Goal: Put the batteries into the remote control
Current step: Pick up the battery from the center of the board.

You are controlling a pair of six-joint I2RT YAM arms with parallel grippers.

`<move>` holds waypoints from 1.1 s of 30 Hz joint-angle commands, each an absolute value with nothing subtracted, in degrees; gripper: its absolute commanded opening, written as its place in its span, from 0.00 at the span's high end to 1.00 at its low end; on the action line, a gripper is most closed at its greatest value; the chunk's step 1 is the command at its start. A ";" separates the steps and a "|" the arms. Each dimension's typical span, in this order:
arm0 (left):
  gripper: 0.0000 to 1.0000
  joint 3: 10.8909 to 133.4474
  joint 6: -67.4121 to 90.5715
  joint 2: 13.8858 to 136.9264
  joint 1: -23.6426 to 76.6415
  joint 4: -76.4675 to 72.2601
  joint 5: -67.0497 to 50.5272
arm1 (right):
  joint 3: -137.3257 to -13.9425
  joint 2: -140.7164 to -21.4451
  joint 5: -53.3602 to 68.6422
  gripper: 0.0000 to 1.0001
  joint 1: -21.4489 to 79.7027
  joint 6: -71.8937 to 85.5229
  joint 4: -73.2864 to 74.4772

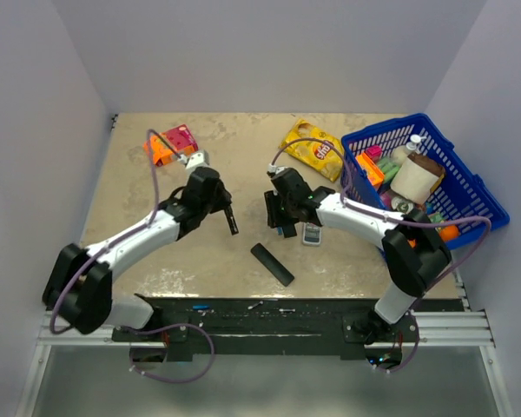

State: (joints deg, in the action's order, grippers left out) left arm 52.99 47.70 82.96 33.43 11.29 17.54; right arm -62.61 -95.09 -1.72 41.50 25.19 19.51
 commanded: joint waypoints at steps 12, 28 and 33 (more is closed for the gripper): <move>1.00 29.97 40.69 55.73 28.56 -21.27 -1.93 | -77.25 -105.82 -5.01 0.66 41.31 23.38 32.34; 1.00 27.25 41.66 56.25 28.39 -26.63 -7.64 | -82.35 -112.50 -9.05 0.69 41.31 24.61 36.47; 1.00 27.16 42.19 56.78 28.48 -26.81 -8.44 | -82.26 -112.85 -9.58 0.69 41.22 24.96 36.12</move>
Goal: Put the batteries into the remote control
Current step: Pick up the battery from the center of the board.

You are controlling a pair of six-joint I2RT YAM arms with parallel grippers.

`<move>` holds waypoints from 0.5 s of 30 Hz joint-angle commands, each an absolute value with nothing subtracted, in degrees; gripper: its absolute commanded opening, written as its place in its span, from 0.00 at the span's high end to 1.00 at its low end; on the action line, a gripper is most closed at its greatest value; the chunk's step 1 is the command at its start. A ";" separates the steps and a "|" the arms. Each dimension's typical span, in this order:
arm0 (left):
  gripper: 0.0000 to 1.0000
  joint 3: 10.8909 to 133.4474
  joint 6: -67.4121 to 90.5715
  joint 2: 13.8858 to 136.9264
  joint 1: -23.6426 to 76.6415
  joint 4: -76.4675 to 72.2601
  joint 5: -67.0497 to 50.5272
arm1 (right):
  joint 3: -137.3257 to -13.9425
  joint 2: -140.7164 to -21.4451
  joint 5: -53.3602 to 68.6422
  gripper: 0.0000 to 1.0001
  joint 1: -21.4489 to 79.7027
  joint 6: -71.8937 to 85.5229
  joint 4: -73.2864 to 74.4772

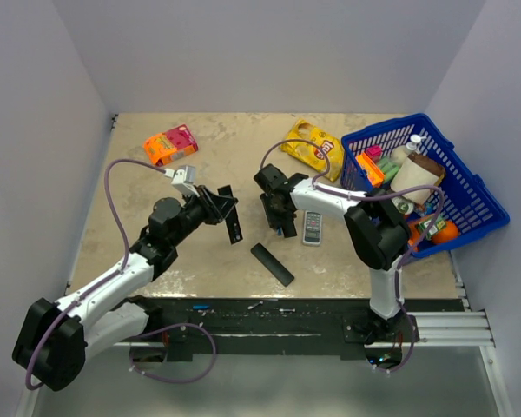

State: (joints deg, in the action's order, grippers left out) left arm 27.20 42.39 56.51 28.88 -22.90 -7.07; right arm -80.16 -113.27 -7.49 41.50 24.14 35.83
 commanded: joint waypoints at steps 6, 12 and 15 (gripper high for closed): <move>1.00 26.98 42.89 57.22 28.48 -26.81 -8.70 | -81.92 -114.26 -9.23 0.69 41.22 24.70 34.90; 1.00 26.72 44.12 57.83 28.48 -27.51 -9.49 | -81.83 -115.49 -8.35 0.72 41.22 23.91 34.28; 1.00 26.46 45.08 58.53 28.48 -28.56 -10.02 | -81.74 -116.28 -7.82 0.75 41.22 23.47 34.36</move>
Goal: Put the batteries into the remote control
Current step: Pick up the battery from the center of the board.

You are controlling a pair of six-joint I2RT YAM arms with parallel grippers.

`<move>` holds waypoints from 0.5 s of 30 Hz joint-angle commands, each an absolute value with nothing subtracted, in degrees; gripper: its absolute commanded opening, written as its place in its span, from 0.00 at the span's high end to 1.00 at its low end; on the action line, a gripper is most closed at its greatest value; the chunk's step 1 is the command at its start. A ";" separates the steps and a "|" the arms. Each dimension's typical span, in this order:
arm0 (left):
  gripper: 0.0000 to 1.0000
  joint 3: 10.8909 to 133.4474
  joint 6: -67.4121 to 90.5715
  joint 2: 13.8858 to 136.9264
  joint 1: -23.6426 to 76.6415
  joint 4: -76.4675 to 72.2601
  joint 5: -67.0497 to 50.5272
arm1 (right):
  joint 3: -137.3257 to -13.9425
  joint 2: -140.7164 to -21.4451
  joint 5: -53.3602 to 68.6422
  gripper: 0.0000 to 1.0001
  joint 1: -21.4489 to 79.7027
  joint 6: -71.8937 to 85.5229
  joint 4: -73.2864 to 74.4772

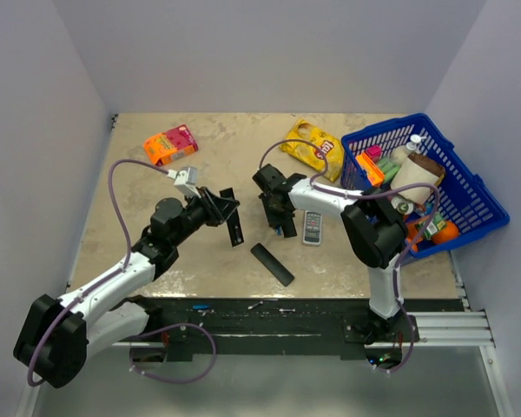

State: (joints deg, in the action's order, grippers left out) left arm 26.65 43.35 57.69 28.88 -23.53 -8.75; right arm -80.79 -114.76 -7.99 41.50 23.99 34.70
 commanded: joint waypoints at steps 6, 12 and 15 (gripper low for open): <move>1.00 26.37 46.41 59.33 28.48 -29.79 -10.81 | -80.95 -115.67 -7.47 0.94 41.22 22.15 34.28; 1.00 26.02 48.42 60.46 28.21 -32.43 -9.76 | -79.81 -107.86 -7.65 1.00 41.22 20.57 31.47; 1.00 23.66 52.46 62.13 27.08 -36.90 -10.81 | -78.67 -101.11 -8.17 1.00 41.22 19.52 27.87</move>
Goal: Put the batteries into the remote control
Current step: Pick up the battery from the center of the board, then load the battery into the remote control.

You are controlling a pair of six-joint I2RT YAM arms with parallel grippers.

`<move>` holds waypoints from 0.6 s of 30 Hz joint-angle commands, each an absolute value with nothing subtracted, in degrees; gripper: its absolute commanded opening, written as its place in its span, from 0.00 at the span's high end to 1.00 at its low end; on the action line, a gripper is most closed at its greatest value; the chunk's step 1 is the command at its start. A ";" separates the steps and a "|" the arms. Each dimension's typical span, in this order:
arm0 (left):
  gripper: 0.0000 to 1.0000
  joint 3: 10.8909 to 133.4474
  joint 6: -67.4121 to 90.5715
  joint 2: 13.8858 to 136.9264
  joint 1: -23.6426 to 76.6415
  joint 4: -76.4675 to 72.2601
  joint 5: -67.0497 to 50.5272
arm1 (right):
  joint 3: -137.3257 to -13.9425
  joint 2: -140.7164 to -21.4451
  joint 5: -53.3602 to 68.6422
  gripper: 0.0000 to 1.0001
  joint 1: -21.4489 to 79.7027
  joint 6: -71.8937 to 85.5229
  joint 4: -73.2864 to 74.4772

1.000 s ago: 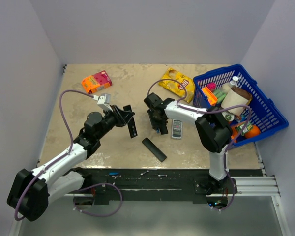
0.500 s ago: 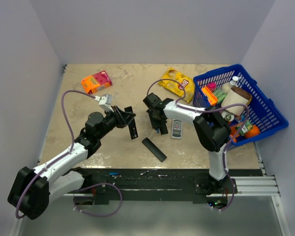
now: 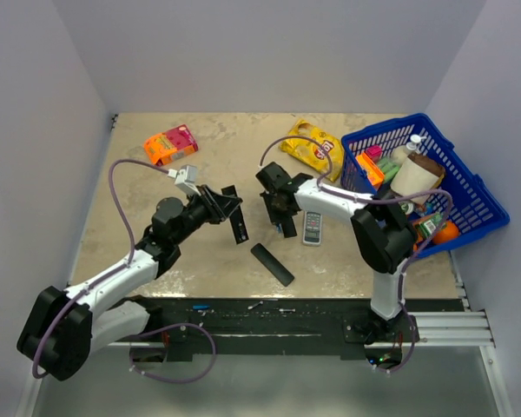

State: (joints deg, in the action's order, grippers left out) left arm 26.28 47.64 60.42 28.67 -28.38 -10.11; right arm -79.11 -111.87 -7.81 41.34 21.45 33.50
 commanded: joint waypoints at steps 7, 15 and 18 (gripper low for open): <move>1.00 20.13 59.59 68.46 25.93 -55.17 -15.55 | -69.36 -84.92 -4.75 1.00 41.57 18.28 14.08; 1.00 21.97 61.52 72.51 25.93 -61.08 -15.47 | -61.27 -75.33 -0.18 1.00 43.94 15.38 0.28; 1.00 22.93 62.75 73.38 25.84 -62.14 -15.03 | -58.72 -73.48 3.51 1.00 45.08 15.29 -4.91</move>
State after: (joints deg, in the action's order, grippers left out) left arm 20.10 60.93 72.38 26.26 -54.52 -15.05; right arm -61.58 -76.14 -1.26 43.77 16.97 5.26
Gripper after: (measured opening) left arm 0.237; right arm 0.044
